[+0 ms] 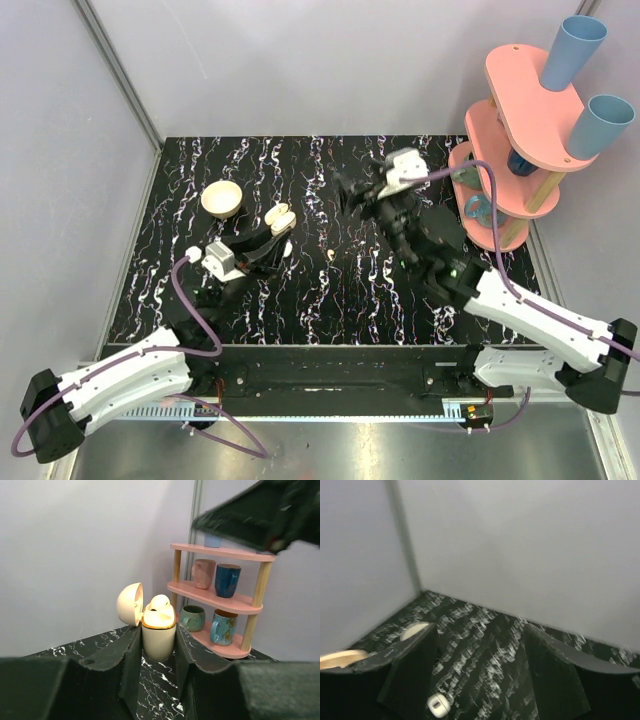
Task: Insert the wireless bluetooth earbuds into the charging case
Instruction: Pick up the left earbud from the center of the board.
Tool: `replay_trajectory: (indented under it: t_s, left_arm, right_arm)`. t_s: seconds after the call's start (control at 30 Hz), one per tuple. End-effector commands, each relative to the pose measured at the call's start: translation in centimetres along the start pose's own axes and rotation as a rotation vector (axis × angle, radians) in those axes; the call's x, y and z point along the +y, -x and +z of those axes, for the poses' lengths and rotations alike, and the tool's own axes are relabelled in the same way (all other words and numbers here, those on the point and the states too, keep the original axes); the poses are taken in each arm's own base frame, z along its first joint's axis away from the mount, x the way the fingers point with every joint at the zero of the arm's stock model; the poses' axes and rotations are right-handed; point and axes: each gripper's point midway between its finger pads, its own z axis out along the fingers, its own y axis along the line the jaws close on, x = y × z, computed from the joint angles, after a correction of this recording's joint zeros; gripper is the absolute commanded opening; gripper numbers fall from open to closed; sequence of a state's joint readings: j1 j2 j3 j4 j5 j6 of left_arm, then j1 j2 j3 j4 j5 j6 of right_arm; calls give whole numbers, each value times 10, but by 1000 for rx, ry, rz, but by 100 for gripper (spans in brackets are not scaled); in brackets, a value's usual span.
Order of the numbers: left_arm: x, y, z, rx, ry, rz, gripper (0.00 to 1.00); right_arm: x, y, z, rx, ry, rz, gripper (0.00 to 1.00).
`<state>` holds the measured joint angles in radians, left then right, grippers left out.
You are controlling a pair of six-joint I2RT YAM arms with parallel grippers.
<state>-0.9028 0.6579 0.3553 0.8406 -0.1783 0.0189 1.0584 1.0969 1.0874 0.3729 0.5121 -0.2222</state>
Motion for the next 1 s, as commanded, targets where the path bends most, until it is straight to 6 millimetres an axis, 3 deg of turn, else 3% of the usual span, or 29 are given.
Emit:
replay_trajectory:
  t_s: [0.0, 0.03, 0.13, 0.37, 0.6, 0.8, 0.83, 0.9, 0.93, 0.97]
  left_arm:
    - [9, 22, -4, -74, 33, 36, 0]
    - [9, 28, -7, -86, 32, 41, 0]
    - [11, 29, -11, -79, 30, 73, 0]
    - [16, 37, -23, -77, 41, 121, 0]
    - [24, 49, -36, -79, 64, 143, 0]
    - [31, 48, -41, -82, 94, 165, 0]
    - [30, 48, -41, -82, 91, 163, 0]
    - [29, 49, -40, -89, 87, 162, 0]
    - [29, 48, -40, -88, 86, 160, 0]
    - [28, 47, -40, -86, 84, 160, 0]
  right_arm:
    - [-63, -75, 8, 275, -193, 153, 76]
    - [-84, -99, 3, 336, -243, 217, 76]
    - [-88, -129, -1, 422, -168, 315, 75]
    - [-57, -180, -7, 662, 12, 323, 69]
    - [-48, -215, -8, 803, 24, 347, 65]
    - [-33, -259, -17, 966, 85, 365, 63]
    - [-30, -273, -20, 1008, 104, 359, 62]
    - [-26, -280, -16, 1040, 109, 386, 60]
    - [-26, -300, -22, 1110, 88, 393, 59]
    - [-26, -305, -21, 1125, 68, 404, 59]
